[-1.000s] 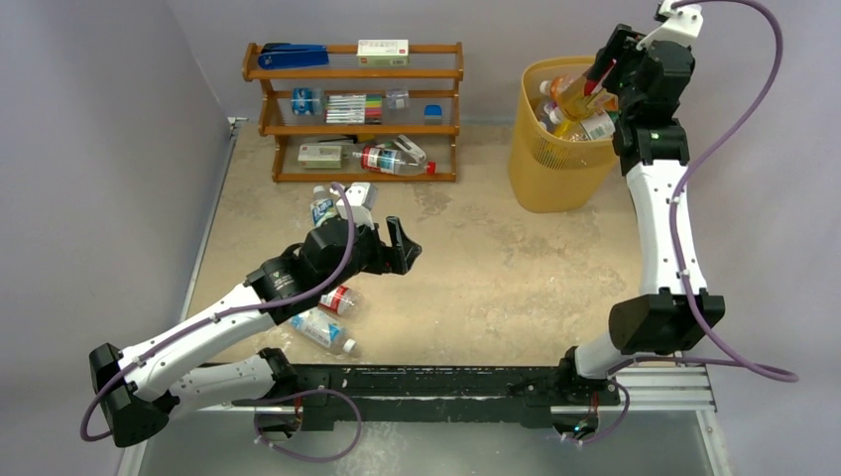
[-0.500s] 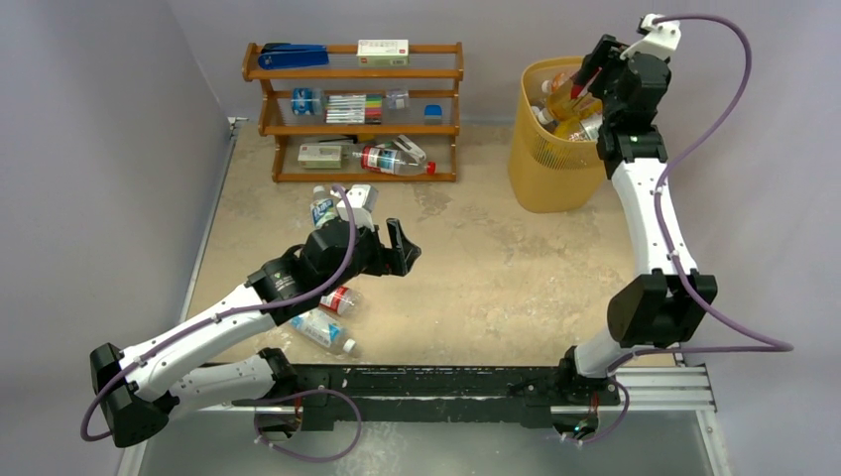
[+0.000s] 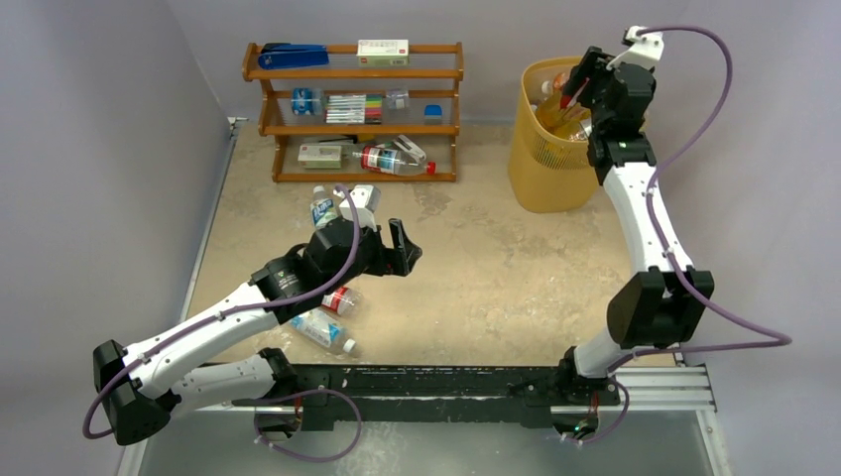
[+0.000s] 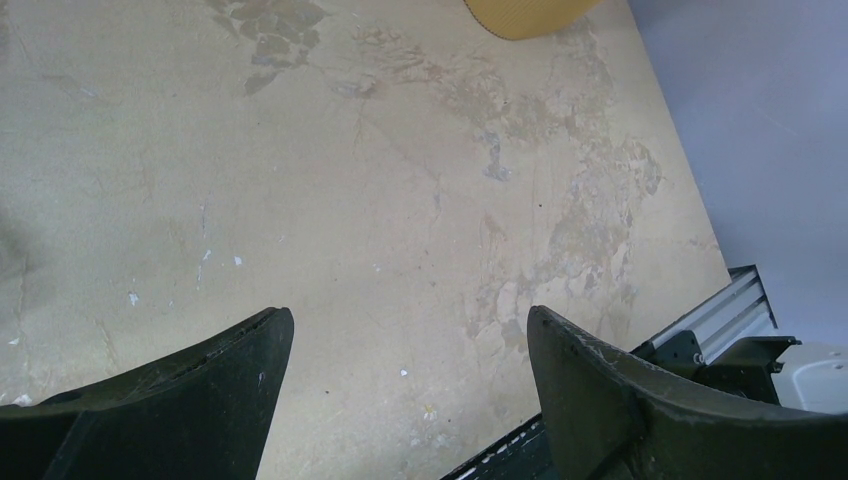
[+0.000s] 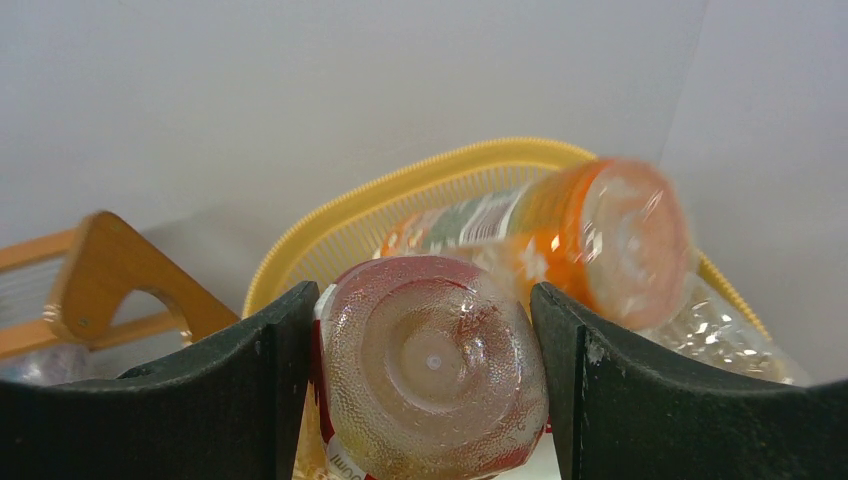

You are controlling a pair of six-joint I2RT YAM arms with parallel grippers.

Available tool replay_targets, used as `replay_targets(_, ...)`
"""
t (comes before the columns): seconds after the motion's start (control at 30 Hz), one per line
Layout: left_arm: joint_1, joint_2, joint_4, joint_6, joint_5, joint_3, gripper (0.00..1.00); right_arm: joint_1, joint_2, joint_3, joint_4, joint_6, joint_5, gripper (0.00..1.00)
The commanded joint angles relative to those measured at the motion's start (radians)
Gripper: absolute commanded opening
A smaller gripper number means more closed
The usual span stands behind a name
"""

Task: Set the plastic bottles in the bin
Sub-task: Place the plastic bottle in the trash bin.

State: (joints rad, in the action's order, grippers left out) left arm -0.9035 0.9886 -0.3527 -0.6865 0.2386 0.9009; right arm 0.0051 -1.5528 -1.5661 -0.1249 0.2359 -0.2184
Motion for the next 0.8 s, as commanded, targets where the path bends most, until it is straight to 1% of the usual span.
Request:
replay_targets(0.0,0.006,-0.005,0.054,0.019,-0.007,-0.001,0.87,0.006,-0.074,-0.066,0.069,0.013,0.01,0.62)
replay_targets(0.1,0.007,-0.005,0.052,0.019,-0.008,0.001,0.87,0.006,-0.103,-0.097,0.125,0.012,0.007,0.62)
replay_targets(0.2,0.007,-0.005,0.054,0.018,-0.009,0.001,0.87,0.005,-0.072,-0.064,0.135,0.016,0.007,0.65)
replay_targets(0.23,0.008,-0.005,0.055,0.017,-0.01,0.0,0.87,0.005,-0.056,-0.05,0.133,0.017,0.008,0.67)
replay_targets(0.33,0.008,0.0,0.058,0.016,-0.013,0.001,0.87,0.006,-0.013,-0.038,0.162,0.017,0.008,0.79)
replay_targets(0.47,0.008,0.005,0.063,0.015,-0.013,0.001,0.87,0.006,0.049,-0.074,0.237,0.018,0.04,0.88)
replay_targets(0.63,0.008,0.017,0.053,0.001,0.007,0.012,0.87,0.005,0.126,-0.155,0.334,0.02,0.063,0.91)
replay_targets(0.77,0.01,0.025,0.045,-0.014,0.037,0.02,0.87,0.006,0.195,-0.189,0.378,0.028,0.075,0.92)
